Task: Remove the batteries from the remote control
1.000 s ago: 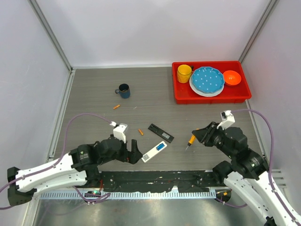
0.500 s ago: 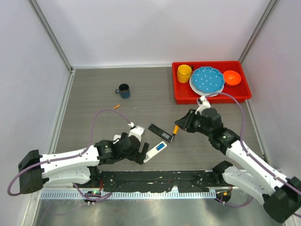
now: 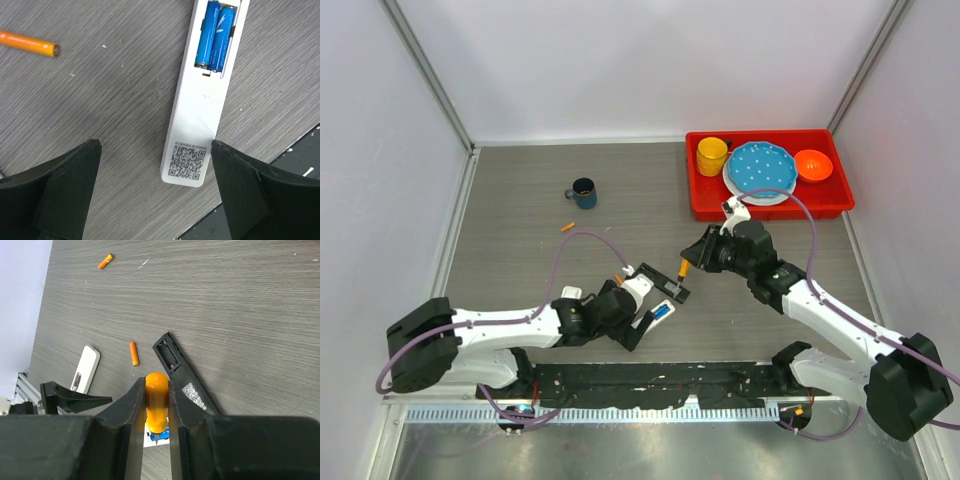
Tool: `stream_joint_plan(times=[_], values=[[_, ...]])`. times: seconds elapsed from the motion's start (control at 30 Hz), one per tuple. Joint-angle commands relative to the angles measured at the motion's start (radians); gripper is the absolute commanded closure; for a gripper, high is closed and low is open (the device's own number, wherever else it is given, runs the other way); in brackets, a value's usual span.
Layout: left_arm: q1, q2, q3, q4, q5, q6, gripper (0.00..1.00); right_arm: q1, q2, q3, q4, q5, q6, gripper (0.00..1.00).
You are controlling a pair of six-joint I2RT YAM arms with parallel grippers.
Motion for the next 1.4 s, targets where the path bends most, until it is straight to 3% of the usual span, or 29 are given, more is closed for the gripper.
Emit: stream_joint_plan(times=[0.0,0.27,0.53,0.67,0.8,0.93,1.2,1.37], values=[[-0.004,0.067,0.027,0.114,0.049,0.076,0.06,-0.002,0.035,0.019,0.125,-0.025,-0.032,0.98],[-0.004,0.093,0.004,0.167,0.098,0.068,0.18,-0.002,0.042,-0.001,0.157,-0.026,-0.040,0.99],[-0.004,0.078,-0.013,0.177,0.107,0.059,0.16,-0.001,0.037,0.008,0.111,-0.006,-0.069,0.99],[-0.005,0.123,0.010,0.159,0.107,0.054,0.21,-0.002,0.034,-0.001,0.116,0.003,-0.069,0.99],[-0.007,0.183,0.044,0.133,0.037,0.051,0.36,-0.002,0.039,0.001,0.113,0.006,-0.067,0.99],[-0.010,0.254,0.102,0.092,0.003,0.062,0.42,-0.002,0.019,-0.004,0.096,0.020,-0.070,0.98],[-0.001,0.347,0.194,0.097,-0.004,0.108,0.85,-0.004,-0.030,-0.032,0.067,0.060,-0.077,0.99],[0.025,0.436,0.309,0.071,0.042,0.175,0.97,-0.004,-0.052,-0.028,0.032,0.084,-0.090,0.99]])
